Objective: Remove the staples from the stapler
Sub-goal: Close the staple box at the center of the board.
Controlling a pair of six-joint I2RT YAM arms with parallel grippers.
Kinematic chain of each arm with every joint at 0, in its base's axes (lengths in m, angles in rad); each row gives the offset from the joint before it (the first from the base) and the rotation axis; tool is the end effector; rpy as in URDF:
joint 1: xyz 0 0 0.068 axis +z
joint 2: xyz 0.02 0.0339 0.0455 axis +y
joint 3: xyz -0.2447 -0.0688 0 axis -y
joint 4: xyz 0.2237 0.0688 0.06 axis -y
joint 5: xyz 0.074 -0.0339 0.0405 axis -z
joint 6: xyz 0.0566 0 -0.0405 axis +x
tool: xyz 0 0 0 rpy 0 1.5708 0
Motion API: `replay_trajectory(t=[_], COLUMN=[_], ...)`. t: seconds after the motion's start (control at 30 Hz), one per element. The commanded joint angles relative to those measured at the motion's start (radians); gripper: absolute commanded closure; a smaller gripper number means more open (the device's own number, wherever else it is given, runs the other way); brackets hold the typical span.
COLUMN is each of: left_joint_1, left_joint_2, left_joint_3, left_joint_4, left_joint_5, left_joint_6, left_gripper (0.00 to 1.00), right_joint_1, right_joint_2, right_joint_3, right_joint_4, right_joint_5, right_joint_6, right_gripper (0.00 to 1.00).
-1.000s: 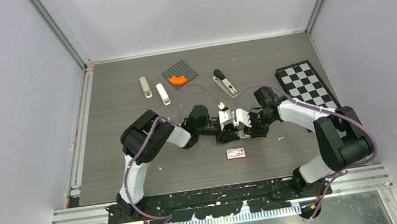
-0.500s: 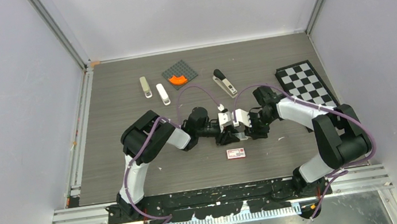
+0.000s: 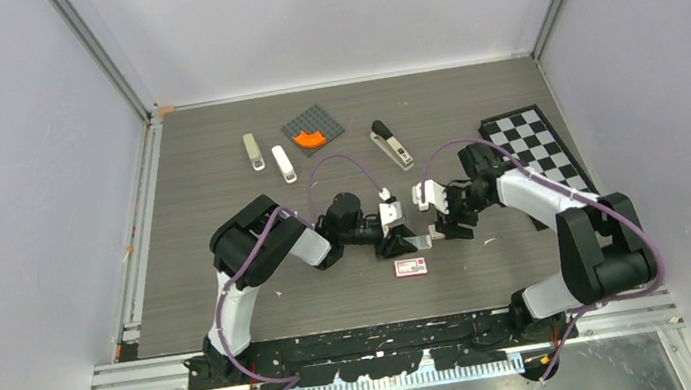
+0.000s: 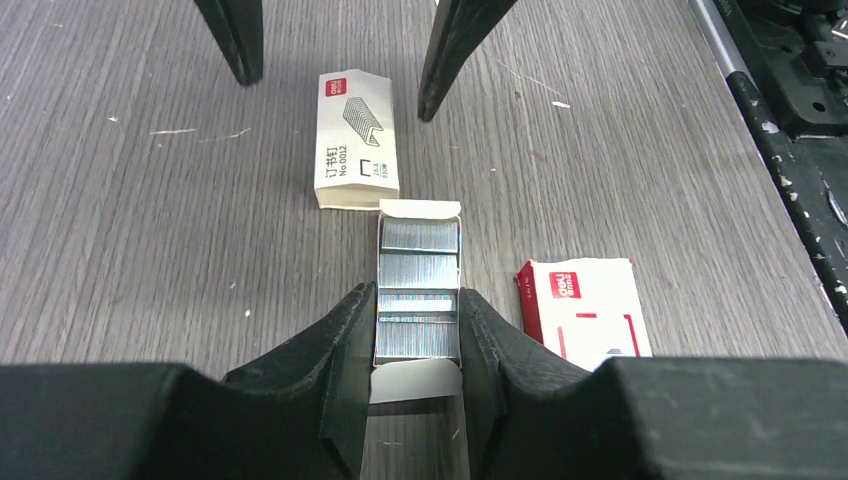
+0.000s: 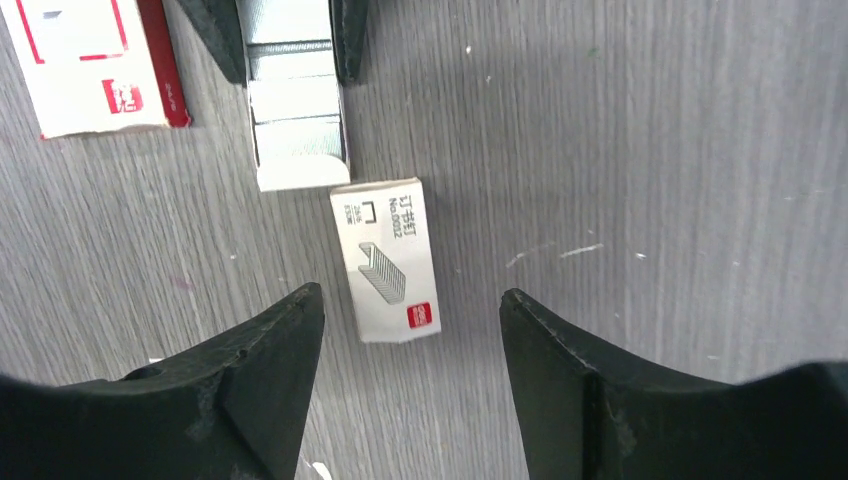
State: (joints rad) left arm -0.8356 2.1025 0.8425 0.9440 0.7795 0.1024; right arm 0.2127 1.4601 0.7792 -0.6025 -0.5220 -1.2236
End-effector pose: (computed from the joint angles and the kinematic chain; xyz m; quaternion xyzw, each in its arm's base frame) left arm 0.2242 -0.3072 0.0943 0.5374 0.5672 -0.4818 0.3967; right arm 0.2281 0.0781 0.1445 -0.6570 0.6957 0.1565 0.2447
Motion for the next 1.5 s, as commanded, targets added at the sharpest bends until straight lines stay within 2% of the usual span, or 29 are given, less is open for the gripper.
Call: replay_trajectory(t=[0.0, 0.2, 0.33, 0.5, 1.0, 1.47], left_joint_1=[0.015, 0.043, 0.048, 0.048, 0.044, 0.026], left_joint_2=[-0.006, -0.025, -0.023, -0.014, 0.017, 0.034], left_joint_3=[-0.049, -0.088, -0.087, -0.081, -0.048, -0.026], left_joint_4=[-0.057, 0.009, 0.012, 0.015, 0.021, 0.014], left_joint_5=[-0.022, -0.032, -0.040, -0.039, -0.011, -0.017], left_joint_6=[-0.033, -0.071, -0.075, -0.077, -0.093, -0.088], left_gripper=[0.65, 0.66, 0.66, 0.66, 0.66, 0.67], right_joint_1=[-0.012, -0.011, -0.002, 0.021, 0.032, 0.046], right_joint_2=[-0.096, -0.060, -0.017, 0.023, -0.031, -0.042], right_joint_3=[-0.057, -0.036, -0.034, -0.023, -0.087, -0.121], right_joint_4=[0.029, -0.026, 0.002, 0.011, 0.054, 0.094], right_joint_5=[-0.061, -0.075, -0.050, -0.021, 0.008, 0.036], right_joint_6=[-0.147, -0.240, -0.239, -0.224, -0.260, -0.273], right_gripper=[0.28, 0.22, 0.22, 0.28, 0.44, 0.49])
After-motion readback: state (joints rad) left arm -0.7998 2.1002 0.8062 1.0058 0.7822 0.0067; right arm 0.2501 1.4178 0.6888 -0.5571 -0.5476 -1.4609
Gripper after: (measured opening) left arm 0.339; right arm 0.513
